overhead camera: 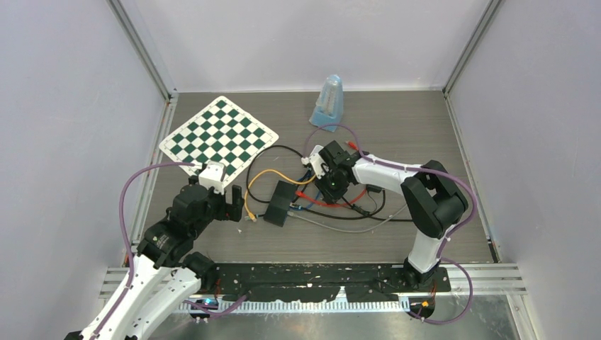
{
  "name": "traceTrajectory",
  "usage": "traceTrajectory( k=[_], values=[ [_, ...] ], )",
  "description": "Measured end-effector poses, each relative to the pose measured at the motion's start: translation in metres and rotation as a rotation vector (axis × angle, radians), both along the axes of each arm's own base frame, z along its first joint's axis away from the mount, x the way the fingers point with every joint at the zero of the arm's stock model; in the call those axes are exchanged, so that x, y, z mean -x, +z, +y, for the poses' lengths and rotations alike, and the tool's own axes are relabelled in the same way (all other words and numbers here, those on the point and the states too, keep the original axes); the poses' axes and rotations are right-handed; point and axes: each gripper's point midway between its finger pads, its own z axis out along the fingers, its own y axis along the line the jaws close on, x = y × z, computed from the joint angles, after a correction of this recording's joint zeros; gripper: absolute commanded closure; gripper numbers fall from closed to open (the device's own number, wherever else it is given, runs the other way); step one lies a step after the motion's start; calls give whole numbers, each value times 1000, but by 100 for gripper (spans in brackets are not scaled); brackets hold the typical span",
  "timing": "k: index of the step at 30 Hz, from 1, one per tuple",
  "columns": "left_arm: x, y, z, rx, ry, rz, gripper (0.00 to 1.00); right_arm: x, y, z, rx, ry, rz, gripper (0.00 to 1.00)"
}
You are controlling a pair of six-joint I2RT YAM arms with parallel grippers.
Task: Insert the plug into the switch port
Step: Pick up the plug from the center of the board.
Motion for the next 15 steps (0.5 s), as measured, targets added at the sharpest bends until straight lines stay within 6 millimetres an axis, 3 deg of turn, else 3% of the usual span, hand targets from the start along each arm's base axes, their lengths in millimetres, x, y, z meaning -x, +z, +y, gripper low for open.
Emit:
traceTrajectory(
  k=[4,10,15],
  values=[
    [0,0,0,-2,-1,0,11,2,-1,2,36,-2,-27,74],
    [0,0,0,-2,-1,-1,11,0,-1,3,74,-5,-47,91],
    [1,-1,-6,17,-37,-13,14,-1,-1,2,74,-5,-59,95]
  ],
)
